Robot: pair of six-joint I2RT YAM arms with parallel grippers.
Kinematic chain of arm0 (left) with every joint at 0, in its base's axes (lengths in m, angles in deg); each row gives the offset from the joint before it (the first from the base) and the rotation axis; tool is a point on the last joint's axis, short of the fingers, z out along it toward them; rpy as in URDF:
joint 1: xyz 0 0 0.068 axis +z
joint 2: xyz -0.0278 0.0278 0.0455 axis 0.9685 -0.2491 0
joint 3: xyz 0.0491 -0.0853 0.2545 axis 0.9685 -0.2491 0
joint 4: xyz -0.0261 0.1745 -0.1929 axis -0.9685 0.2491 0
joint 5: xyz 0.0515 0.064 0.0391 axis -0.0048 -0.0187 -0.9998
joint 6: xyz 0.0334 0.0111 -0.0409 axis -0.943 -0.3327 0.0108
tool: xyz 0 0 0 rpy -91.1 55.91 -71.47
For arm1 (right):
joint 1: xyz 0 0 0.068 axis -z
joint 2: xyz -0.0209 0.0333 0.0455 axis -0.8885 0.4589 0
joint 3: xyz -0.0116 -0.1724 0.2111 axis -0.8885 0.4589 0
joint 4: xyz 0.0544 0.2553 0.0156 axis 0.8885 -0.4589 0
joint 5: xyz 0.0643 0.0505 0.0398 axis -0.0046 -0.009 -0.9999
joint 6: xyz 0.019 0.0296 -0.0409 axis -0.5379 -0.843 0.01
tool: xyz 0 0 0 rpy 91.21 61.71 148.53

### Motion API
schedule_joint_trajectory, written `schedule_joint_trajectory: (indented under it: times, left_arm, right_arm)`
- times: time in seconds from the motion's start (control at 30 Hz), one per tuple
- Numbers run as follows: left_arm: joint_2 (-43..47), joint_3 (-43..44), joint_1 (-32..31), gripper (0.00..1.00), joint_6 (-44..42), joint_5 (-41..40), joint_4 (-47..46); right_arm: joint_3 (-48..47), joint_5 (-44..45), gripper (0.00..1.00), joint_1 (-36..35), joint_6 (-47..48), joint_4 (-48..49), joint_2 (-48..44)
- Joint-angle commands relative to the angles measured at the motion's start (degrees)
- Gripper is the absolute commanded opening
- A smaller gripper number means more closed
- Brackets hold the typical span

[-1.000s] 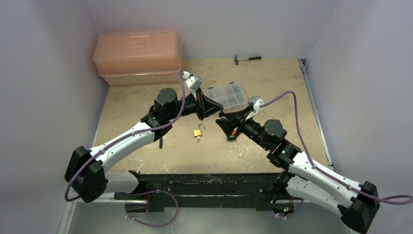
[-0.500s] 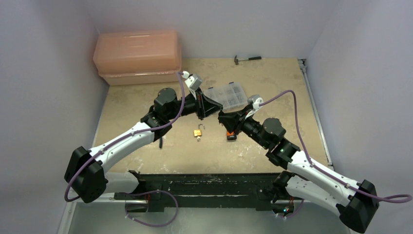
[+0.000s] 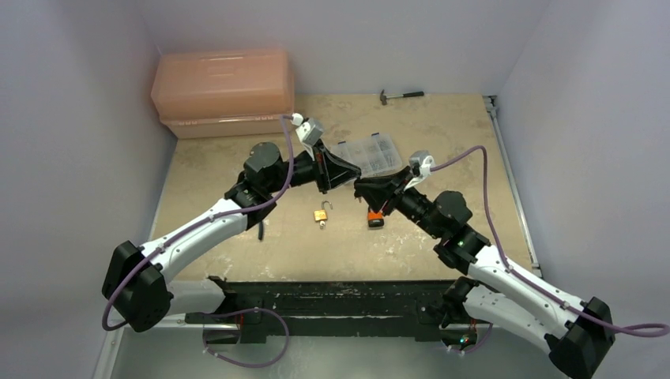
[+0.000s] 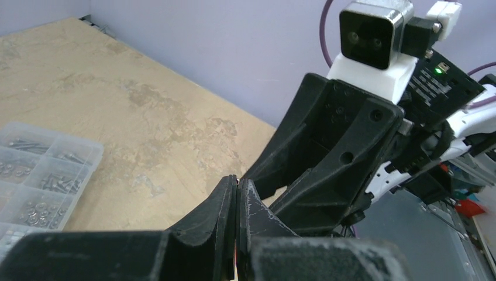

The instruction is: Unlock with the key

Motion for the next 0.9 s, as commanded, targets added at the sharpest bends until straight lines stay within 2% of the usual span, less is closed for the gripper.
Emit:
schedule_joint_trajectory:
  times: [0.0,0.1,0.33,0.6,0.87]
  left_arm:
    - [3.1,1.6,0.6,0.00,1.2,4.7,-3.7]
    - [4.4,1.8,1.6,0.00,3.1,5.4,-4.5]
    - [5.2,0.1,3.8,0.00,10.8,7.1,-13.1]
    - [5.2,0.1,4.4,0.00,11.5,7.1,-13.7]
    - [5.1,-0.1,4.6,0.00,11.5,7.1,-13.9]
  right_arm:
    - [0.3,-7.3,0.37,2.6,-1.4,8.7,-2.6]
    - [0.4,-11.2,0.39,4.6,-2.7,10.5,-3.6]
    - [-1.7,-17.2,0.42,5.7,-4.9,12.2,-1.6]
    - [-1.4,-21.5,0.43,5.7,-7.4,18.0,1.3]
    - [-2.3,-21.9,0.42,5.7,-8.8,20.6,2.5]
